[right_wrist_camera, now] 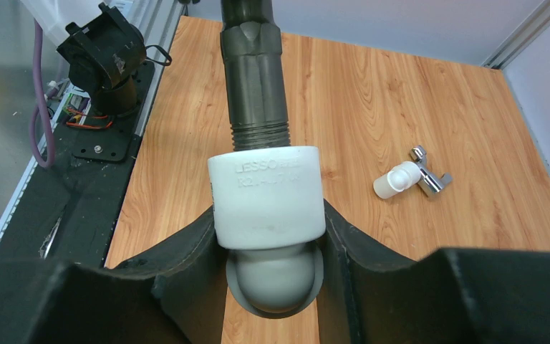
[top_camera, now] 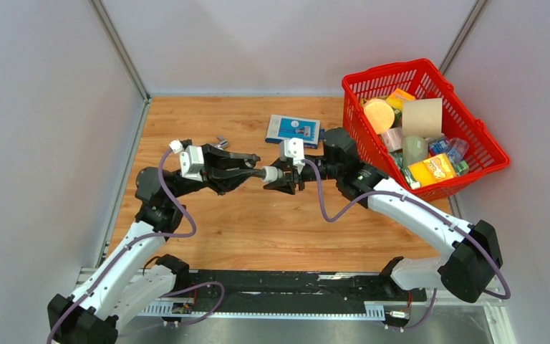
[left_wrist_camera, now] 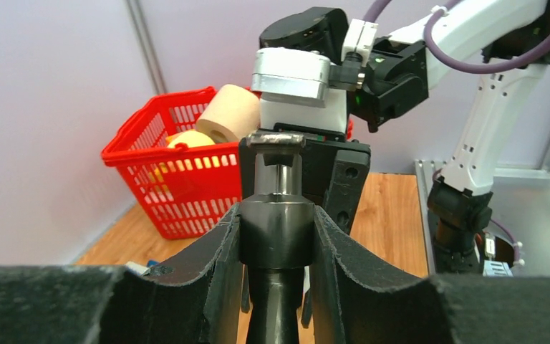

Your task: Install the water faucets

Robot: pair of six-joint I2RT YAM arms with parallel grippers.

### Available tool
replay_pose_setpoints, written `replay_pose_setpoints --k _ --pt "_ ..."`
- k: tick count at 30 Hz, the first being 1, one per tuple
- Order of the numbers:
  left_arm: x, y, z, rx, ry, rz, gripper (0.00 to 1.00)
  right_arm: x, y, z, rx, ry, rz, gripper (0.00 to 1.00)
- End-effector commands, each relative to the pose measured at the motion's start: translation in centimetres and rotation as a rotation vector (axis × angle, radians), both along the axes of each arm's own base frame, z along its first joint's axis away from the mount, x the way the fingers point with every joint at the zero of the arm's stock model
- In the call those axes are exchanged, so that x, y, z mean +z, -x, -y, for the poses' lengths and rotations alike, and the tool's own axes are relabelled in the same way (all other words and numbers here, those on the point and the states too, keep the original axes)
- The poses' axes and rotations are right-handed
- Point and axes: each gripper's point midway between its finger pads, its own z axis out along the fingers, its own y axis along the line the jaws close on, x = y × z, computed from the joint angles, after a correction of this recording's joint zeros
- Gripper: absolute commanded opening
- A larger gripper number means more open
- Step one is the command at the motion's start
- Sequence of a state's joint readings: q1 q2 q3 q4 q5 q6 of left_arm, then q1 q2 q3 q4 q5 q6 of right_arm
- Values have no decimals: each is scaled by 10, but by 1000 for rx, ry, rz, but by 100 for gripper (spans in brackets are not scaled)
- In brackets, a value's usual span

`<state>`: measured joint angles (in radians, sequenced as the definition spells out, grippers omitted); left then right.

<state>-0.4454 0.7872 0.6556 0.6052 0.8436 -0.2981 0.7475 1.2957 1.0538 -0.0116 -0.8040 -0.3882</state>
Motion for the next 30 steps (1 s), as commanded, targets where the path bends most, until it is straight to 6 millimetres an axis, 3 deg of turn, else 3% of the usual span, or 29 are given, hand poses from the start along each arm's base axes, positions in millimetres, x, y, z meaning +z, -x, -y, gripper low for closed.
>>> replay_pose_setpoints --k 1,6,12,18,19,20,24,25,26,28,29,30 --pt "-10 33 16 -241 -82 11 0 52 -2 -3 42 -124 104 0" --pt "-12 40 17 -294 -51 80 0 54 1 -1 74 -129 67 0" --pt "-7 34 13 -227 36 105 0 56 -3 3 46 -133 70 0" --pt "-10 -2 -2 -8 186 -93 0 47 -31 12 -139 -112 66 0" --pt "-13 -16 -6 64 218 -153 0 44 -35 13 -169 -107 55 0" --pt "-14 -16 -11 89 241 -181 0 40 -38 16 -200 -101 40 0" --pt "-30 -45 -43 356 278 -329 0 19 -60 30 -384 -39 -50 0" --pt "-43 -54 -55 454 270 -379 0 14 -66 33 -433 -27 -69 0" --pt "-43 -56 -63 503 271 -382 0 -3 -71 40 -494 30 -113 0" --pt "-68 -62 -83 642 228 -460 0 -29 -79 48 -588 119 -161 0" --pt "-66 -63 -95 703 246 -454 0 -46 -81 52 -632 177 -195 0" --pt "-77 -64 -100 744 214 -483 0 -59 -82 53 -657 227 -222 0"
